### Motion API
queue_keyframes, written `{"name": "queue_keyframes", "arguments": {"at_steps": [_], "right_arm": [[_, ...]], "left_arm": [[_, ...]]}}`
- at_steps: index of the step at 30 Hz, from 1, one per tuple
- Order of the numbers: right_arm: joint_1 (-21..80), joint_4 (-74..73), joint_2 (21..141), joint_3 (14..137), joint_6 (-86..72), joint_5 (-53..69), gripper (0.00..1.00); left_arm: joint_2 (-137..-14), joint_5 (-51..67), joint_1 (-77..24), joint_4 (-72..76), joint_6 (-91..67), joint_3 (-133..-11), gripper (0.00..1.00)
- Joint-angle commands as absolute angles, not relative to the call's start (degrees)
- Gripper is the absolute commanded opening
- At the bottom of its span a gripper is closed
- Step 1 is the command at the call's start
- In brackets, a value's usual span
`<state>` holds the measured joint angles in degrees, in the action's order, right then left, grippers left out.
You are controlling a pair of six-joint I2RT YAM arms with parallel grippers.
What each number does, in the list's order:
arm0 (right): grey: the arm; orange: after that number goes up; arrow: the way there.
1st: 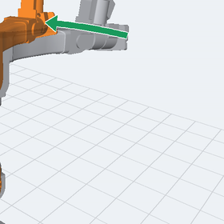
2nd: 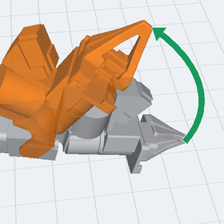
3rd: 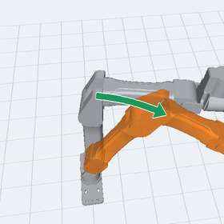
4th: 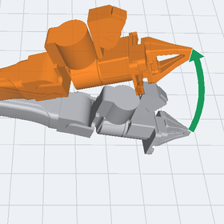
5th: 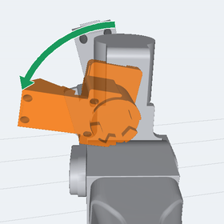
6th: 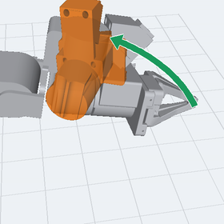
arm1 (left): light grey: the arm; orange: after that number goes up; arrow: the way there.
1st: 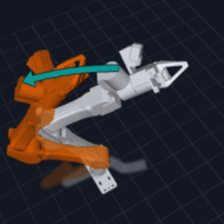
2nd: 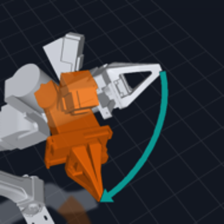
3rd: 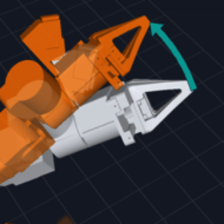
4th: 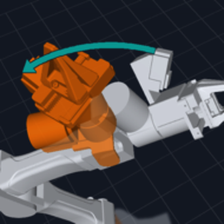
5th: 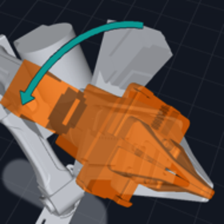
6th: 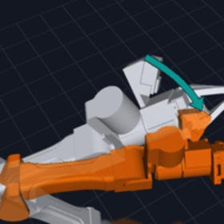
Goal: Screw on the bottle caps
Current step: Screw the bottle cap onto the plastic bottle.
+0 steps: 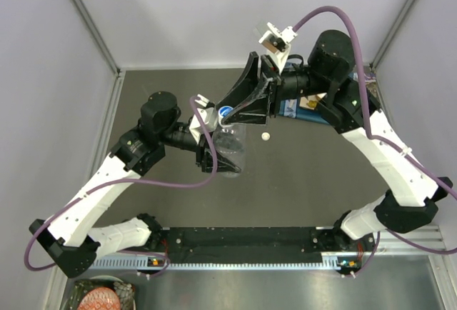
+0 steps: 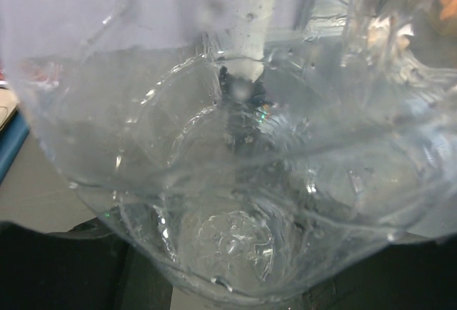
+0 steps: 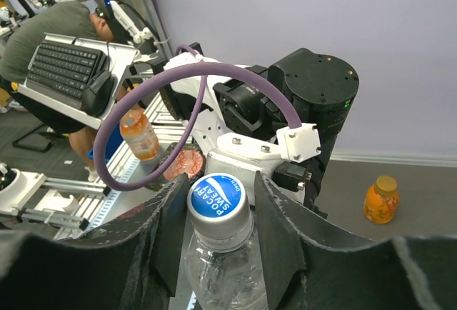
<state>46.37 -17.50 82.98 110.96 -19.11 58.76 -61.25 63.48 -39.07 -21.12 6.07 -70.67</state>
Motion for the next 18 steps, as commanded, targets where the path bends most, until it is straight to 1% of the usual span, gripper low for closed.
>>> {"name": "queue_keyframes", "arguments": {"at_steps": [1,4,5,6,7,13,16,18], "right_arm": [[45.62,-16.17,80.6,110.57,-18.46,58.18,0.4],[45.62,-16.17,80.59,110.48,-18.28,58.01,0.3],[45.62,-16.17,80.42,110.22,-18.37,58.01,0.23],[45.62,-16.08,80.33,110.13,-18.2,57.92,0.2],[45.62,-16.08,80.25,109.69,-18.28,57.66,0.15],[45.62,-16.61,79.37,107.41,-17.58,55.56,0.03],[45.62,-17.49,78.49,105.22,-16.53,51.79,0.0],[45.62,-17.67,77.87,103.37,-16.26,48.62,0.0]], "left_arm": [[-59.85,63.72,-39.11,-18.81,5.8,-72.95,0.0],[-59.68,63.46,-39.11,-18.9,5.71,-72.95,0.0],[-59.59,63.37,-39.11,-18.9,5.71,-72.95,0.0],[-59.5,63.37,-39.11,-18.9,5.63,-72.86,0.0],[-59.41,63.11,-39.02,-18.9,5.63,-72.86,0.0],[-59.24,60.66,-38.85,-18.55,5.28,-73.39,0.0],[-58.97,56.45,-38.15,-16.71,3.26,-74.18,0.0],[-58.71,53.89,-37.71,-15.47,2.47,-74.79,0.0]]}}
